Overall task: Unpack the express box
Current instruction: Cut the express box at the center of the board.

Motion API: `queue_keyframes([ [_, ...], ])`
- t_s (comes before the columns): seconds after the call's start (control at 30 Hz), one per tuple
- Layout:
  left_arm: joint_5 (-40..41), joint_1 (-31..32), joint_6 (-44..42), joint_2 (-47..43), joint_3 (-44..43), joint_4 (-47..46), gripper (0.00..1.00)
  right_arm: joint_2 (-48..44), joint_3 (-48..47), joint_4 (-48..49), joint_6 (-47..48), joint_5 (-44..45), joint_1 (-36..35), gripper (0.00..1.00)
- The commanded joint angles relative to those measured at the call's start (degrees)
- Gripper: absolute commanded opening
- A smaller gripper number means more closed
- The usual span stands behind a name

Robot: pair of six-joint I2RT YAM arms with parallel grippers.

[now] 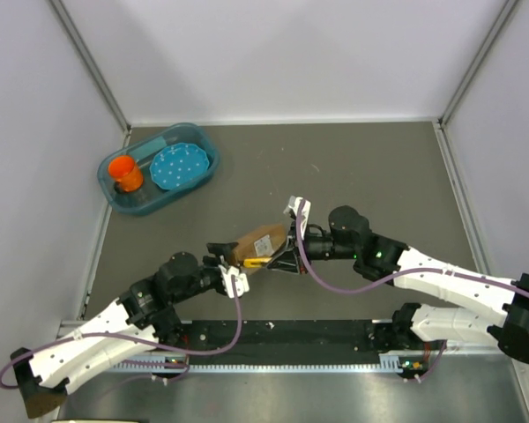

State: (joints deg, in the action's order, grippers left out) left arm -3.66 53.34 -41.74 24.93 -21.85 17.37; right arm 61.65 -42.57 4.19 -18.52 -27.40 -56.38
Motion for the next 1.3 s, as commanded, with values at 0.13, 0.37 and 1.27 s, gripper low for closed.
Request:
queue_keyframes([
  [0.13,0.05,-0.17,2.19,0.56,-1.36,-7.34,0.28,-0.82,-1.20,-7.17,1.38,-3.80,-0.84,0.00],
  [0.37,-0.03,-0.34,1.66,0.65,-0.83,-7.61,0.28,-3.11,-1.73,-9.28,1.65,-3.01,-0.75,0.00],
  [1.27,-2.23,-0.26,1.66,0.74,-1.27,-6.91,0.27,5.85,-7.18,3.01,-4.41,0.85,-0.75,0.00],
])
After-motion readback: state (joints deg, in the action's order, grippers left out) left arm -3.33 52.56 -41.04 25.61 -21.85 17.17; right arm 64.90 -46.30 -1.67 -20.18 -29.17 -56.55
